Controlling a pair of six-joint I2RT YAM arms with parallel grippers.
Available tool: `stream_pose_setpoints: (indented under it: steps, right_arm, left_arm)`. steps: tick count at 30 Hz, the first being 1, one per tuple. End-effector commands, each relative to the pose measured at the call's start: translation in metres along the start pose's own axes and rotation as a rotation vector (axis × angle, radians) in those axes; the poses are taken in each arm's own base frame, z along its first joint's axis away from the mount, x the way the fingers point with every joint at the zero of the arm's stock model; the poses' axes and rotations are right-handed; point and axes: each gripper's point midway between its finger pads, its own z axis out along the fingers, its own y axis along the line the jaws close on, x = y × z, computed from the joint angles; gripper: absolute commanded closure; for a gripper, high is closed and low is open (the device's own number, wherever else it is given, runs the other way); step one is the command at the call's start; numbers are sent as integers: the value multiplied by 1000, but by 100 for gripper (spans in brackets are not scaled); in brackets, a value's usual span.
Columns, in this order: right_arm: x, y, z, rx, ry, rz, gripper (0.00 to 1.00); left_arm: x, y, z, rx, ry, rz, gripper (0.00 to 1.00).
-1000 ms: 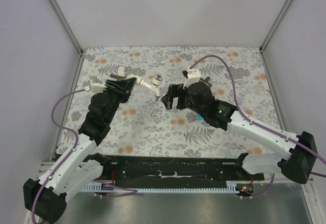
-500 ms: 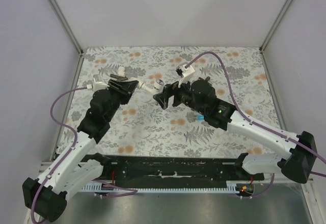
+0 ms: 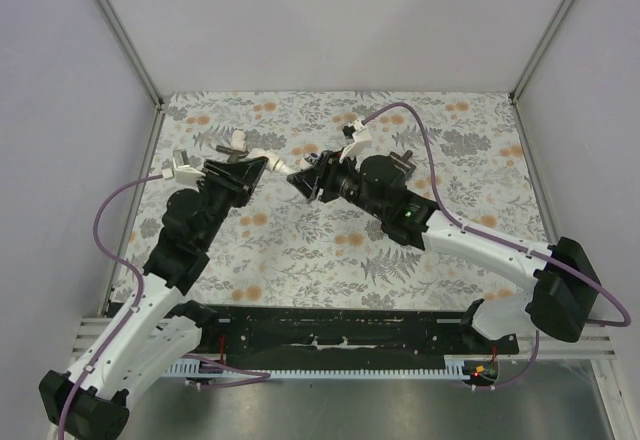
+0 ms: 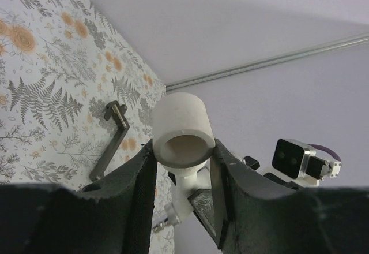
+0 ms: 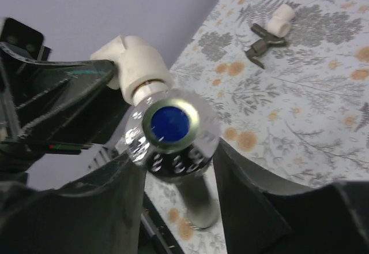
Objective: Install the water faucets
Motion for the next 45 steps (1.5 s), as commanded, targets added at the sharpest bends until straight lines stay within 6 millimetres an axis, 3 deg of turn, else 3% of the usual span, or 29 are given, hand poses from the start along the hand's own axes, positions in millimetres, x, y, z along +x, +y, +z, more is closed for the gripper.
stream_pose_setpoints:
  steps: [1,2,4,6,11,14,17,22,26,31,42,45]
  right_arm:
    - [-26,36,-2,-173,-90,95,62]
    - [-27,36,-3,-181,-90,93,80]
    - [-32,34,-7,-174,-84,82,100]
    - [-34,29,-14,-169,-73,42,100]
    - [-41,12,-39,-151,-22,-100,100]
    - [-48,10,-60,-174,6,-232,100]
    - [-49,13,-81,-224,68,-402,100]
    - [-52,23,-105,-292,131,-558,100]
    - [-69,29,-112,-323,69,-722,100]
    - [-86,35,-113,-327,-5,-823,100]
    - [-106,51,-109,-365,-116,-863,100]
    - [-107,50,-107,-358,-120,-869,100]
  left_arm:
    - [-5,-33,-7,138,-9,-34,98]
    - [-4,-33,-8,149,-7,-25,98]
    - [-1,-36,-10,191,6,20,98]
    - [2,-36,-13,208,21,121,94]
    - [7,-33,-21,192,105,376,33]
    - [4,-33,-23,161,186,510,19]
    - [6,-31,-21,171,326,618,16]
    - [31,-53,-26,332,568,730,12]
    - [50,-63,-29,445,717,661,12]
    - [64,-91,-37,641,830,445,12]
    - [81,-61,-23,526,964,283,18]
    - [85,-63,-25,539,984,284,22]
